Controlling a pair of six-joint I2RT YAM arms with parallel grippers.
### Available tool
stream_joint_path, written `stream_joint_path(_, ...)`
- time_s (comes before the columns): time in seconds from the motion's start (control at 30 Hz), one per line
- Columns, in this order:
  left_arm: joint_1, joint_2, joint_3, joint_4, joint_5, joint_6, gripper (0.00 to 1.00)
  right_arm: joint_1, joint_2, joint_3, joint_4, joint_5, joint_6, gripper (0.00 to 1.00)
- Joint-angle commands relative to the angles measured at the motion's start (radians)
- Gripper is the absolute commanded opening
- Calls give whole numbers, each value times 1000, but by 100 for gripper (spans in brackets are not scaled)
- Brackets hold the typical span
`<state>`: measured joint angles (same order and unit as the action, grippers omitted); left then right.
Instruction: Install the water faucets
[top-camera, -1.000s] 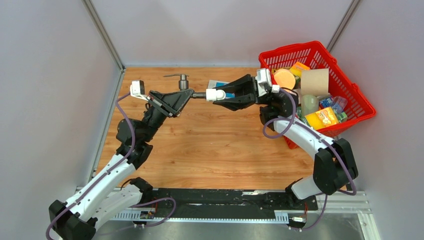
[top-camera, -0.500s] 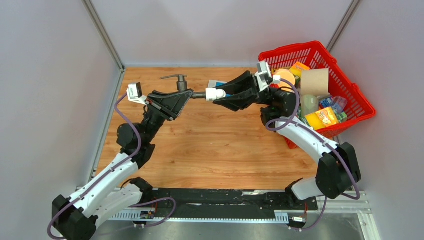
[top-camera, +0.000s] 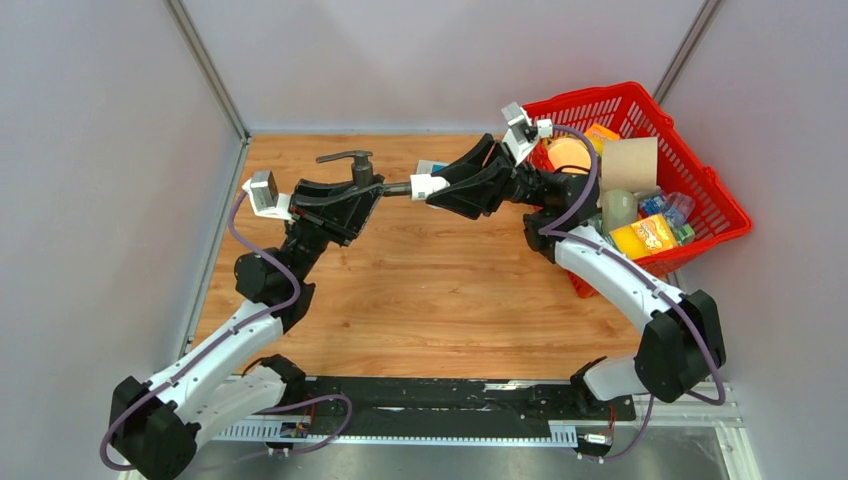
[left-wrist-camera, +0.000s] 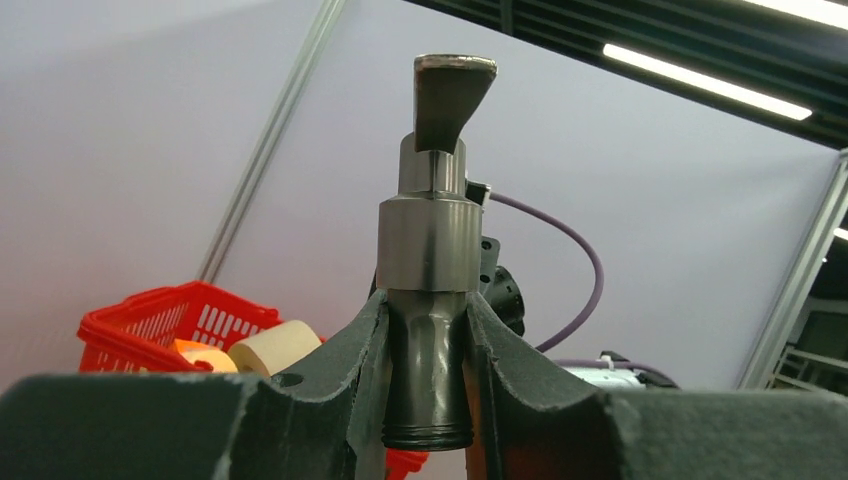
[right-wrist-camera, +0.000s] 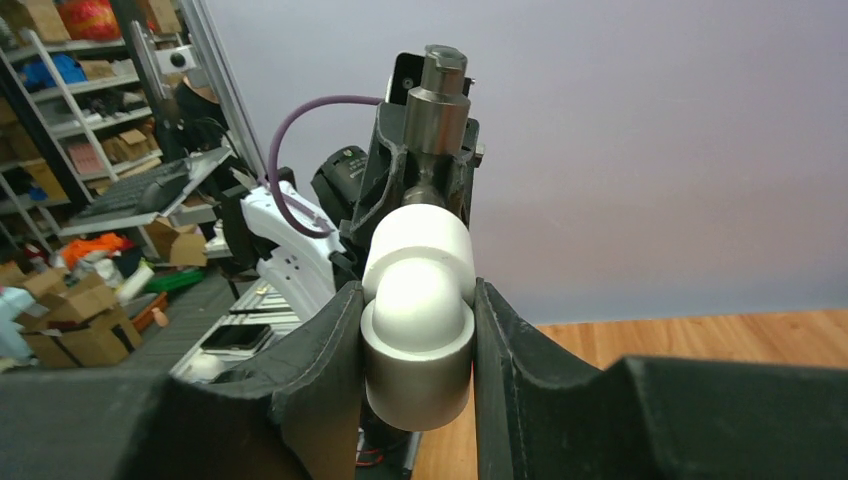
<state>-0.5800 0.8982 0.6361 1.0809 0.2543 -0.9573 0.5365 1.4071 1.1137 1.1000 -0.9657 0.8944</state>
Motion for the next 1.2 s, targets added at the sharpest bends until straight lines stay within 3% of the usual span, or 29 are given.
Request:
stream_joint_path(0.0, -18, 27, -9, 229, 207, 104, 0, 8, 6, 12, -60, 88, 156, 0)
stream_joint_path(0.2, -18, 64, -18, 329, 350, 247, 0, 8, 29, 20, -89, 101, 313, 0)
stream_joint_path(0.4, -18, 74, -7, 311, 474, 440, 0, 13, 67, 12, -37, 67, 501, 0)
stream_joint_path(0.8, -17, 36, 24, -79, 589, 955, 0, 25, 64, 18, -305, 18, 560, 0)
stream_joint_path(0.93, -17, 16, 22, -200, 582, 1130, 0, 28, 56, -6, -304, 30, 601, 0)
stream_joint_path(1.1, -17, -13, -4, -318, 510, 1273, 0, 28, 50, -28, -322, 54, 594, 14)
stream_joint_path(1.17, -17, -24, -27, -280, 473, 1241, 0, 29, 49, -28, -324, 62, 575, 29)
